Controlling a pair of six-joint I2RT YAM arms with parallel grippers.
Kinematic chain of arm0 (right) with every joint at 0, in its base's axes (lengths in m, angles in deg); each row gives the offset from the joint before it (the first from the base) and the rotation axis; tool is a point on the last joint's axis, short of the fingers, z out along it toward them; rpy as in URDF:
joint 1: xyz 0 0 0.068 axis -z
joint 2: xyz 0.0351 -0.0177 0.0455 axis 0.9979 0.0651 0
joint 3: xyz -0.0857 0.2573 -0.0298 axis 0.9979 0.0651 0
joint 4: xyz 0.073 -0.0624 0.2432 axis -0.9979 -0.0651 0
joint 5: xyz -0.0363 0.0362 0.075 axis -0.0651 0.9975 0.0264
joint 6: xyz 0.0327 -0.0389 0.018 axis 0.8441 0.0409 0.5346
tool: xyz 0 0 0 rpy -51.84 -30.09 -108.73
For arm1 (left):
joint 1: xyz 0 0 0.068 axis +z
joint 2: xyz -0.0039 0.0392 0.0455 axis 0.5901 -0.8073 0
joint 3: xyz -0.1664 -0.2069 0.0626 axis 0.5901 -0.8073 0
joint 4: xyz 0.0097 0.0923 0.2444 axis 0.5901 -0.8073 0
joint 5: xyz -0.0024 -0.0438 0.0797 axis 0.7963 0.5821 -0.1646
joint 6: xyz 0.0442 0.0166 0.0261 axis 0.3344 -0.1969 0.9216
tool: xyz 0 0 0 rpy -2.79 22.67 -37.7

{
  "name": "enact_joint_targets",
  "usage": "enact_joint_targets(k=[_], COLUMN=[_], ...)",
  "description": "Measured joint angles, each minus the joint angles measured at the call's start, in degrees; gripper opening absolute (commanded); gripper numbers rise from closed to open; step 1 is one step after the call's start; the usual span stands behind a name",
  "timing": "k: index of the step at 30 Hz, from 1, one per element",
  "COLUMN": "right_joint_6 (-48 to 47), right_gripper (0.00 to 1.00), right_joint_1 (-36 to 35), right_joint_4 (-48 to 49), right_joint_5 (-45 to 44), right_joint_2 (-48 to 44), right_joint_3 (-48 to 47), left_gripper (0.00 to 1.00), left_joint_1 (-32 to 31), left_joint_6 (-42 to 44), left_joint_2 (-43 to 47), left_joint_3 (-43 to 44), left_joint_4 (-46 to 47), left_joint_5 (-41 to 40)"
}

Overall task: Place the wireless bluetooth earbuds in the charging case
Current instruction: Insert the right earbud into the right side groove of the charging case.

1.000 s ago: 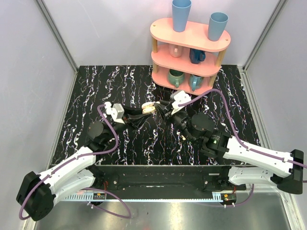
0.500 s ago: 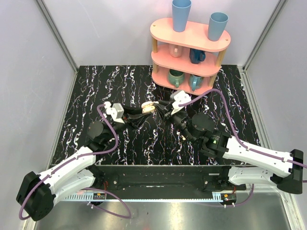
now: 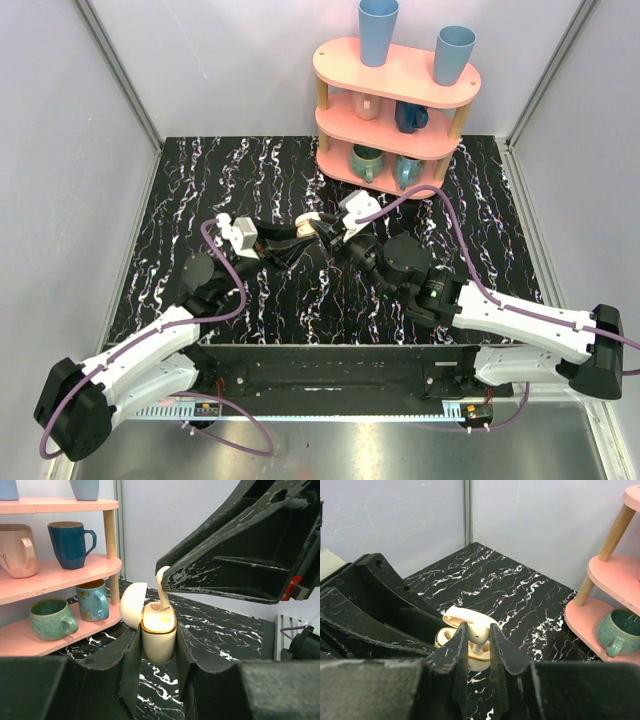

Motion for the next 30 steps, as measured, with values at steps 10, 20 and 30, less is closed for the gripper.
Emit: enact_joint_targets(k=[10,20,30], right_joint_6=[-0.52,-1.62,-1.70], right_gripper=[0.00,0.00,0.03], right_joint_1=[-0.09,-0.11,-0.11], right_joint_4=[1.33,1.64,1.05], right_joint_5=[-0.39,-0.79,-0.28], right_joint_2=[0.13,-0.15,-0.17], right_joint_3=[0.00,0.00,-0.02], left_gripper=[0.00,0.00,0.00], left_joint_1=[0.00,-0.02,-0.02], left_joint_6=[0.50,0.66,0.66], left_joint_2=[0.09,0.09,0.02], left_joint_3=[-0.44,-0.44,-0.44], left_joint_4=[3.02,4.28,4.26], left_joint_5=[1.66,1.75,1.75])
